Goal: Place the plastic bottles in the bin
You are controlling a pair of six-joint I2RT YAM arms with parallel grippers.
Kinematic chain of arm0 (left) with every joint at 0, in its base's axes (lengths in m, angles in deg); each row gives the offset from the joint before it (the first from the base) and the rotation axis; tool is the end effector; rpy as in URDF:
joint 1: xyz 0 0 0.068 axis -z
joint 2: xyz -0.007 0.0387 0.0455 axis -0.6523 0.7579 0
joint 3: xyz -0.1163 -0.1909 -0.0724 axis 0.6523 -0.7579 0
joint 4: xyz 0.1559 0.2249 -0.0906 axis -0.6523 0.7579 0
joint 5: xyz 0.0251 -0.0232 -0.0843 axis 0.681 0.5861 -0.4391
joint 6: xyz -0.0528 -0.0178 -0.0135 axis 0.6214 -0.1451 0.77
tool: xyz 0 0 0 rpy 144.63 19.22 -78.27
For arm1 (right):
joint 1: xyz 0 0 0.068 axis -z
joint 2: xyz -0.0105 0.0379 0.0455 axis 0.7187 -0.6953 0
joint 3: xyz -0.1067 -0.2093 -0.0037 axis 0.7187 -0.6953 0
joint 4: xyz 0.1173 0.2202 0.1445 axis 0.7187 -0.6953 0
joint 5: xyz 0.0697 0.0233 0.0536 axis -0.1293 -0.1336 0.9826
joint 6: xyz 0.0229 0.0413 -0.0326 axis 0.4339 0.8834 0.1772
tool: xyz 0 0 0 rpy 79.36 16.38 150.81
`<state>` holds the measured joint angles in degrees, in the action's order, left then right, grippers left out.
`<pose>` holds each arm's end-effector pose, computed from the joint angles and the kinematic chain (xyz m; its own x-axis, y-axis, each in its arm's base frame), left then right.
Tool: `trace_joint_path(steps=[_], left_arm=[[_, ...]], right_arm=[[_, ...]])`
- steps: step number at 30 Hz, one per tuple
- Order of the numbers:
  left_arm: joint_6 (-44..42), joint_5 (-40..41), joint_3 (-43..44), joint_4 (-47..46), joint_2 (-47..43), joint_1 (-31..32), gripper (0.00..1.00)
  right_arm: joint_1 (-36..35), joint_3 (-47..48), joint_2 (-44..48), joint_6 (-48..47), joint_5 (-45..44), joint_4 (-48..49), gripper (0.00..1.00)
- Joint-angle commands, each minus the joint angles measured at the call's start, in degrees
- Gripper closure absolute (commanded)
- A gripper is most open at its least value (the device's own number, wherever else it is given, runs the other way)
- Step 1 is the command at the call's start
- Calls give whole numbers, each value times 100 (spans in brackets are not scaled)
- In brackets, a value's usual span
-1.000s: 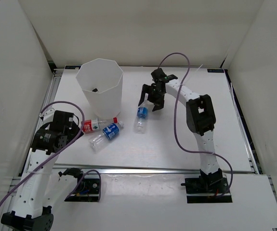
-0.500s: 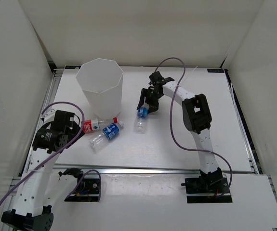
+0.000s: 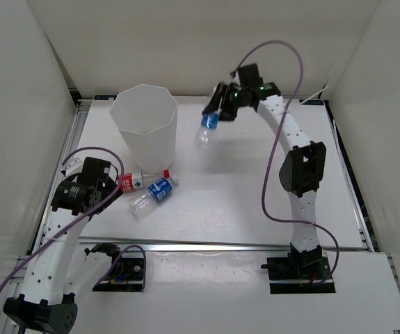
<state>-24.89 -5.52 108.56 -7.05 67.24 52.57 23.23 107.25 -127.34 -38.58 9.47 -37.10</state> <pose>0.1716 -0.0183 0.2861 -0.6055 -0.5758 -0.5494 -0.6735 0.7385 -0.0317 0.4578 0.2117 0.2677 -0.9168 0.2110 -0.3390 -0.0863 0.7241 0.6842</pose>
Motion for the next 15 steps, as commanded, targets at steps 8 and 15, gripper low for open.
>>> trace_joint_path(steps=[8, 15], left_arm=[[-288, -202, 241, 58, 69, 27, 0], [-886, -816, 451, 40, 243, 27, 0]], right_arm=[[-540, 1875, 549, 2251, -23, 3523, 55], [-1207, 2062, -84, 1437, -904, 4315, 55]])
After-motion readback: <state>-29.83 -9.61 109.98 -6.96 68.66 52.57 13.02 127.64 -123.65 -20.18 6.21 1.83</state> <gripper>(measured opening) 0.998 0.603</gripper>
